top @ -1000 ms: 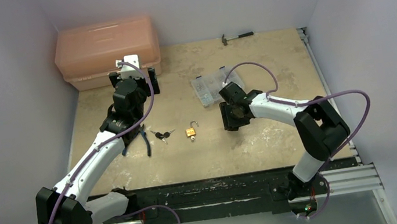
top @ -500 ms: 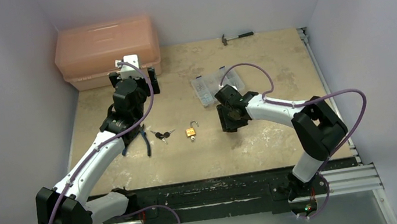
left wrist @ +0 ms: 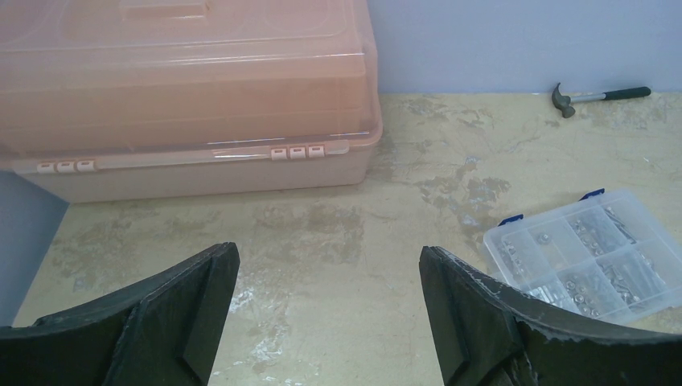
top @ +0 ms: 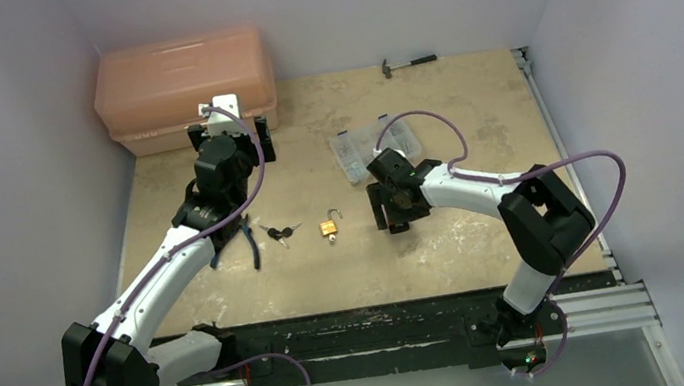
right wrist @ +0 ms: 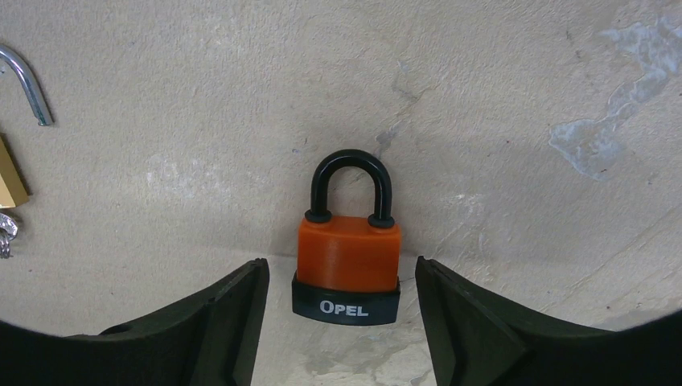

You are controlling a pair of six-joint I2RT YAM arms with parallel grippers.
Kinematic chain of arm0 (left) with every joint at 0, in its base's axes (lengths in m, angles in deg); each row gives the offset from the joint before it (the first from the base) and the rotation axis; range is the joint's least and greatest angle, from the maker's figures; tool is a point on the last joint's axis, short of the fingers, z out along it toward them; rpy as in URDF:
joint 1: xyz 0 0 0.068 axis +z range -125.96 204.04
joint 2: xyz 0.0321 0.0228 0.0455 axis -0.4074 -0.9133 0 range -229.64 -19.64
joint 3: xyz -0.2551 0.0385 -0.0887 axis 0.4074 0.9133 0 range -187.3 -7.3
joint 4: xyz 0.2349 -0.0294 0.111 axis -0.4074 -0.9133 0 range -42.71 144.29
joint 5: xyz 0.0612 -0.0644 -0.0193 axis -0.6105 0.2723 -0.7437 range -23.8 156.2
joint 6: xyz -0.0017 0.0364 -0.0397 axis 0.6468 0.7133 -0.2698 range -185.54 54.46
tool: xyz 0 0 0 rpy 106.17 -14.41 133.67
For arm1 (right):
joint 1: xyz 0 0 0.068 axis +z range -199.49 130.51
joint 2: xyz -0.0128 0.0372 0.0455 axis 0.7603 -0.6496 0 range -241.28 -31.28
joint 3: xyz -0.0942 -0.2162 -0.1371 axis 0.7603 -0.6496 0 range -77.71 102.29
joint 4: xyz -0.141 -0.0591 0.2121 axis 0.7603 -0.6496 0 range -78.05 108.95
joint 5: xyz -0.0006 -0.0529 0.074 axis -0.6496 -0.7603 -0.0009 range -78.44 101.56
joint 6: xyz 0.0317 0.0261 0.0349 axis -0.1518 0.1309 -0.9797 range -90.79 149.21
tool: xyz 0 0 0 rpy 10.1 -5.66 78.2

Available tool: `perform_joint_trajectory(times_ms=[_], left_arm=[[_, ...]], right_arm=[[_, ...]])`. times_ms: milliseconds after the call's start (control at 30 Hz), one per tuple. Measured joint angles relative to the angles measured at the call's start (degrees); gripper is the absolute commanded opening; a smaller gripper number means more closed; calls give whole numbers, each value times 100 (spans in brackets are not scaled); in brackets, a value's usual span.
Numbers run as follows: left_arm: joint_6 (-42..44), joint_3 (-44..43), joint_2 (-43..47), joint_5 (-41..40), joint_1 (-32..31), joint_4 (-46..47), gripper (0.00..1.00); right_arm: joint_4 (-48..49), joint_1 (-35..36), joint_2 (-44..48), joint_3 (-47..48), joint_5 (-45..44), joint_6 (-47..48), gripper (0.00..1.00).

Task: Unlock with the key

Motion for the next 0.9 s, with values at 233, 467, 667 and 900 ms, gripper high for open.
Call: perform_joint_trajectory(times_ms=[233, 467, 667, 900], left_arm=[[0, 2, 0, -2, 0, 0, 88], [0, 0, 0, -7, 0, 0, 88], [-26, 0, 4, -297, 2, 0, 88], [-199, 0, 195, -990, 72, -2, 88]], right_arm=[[-61, 181, 48, 149, -197, 101, 82], [-26, 850, 422, 614, -518, 424, 83], [289, 1499, 374, 1172, -597, 776, 83], [765, 2041, -457, 2046, -603, 1115, 82]])
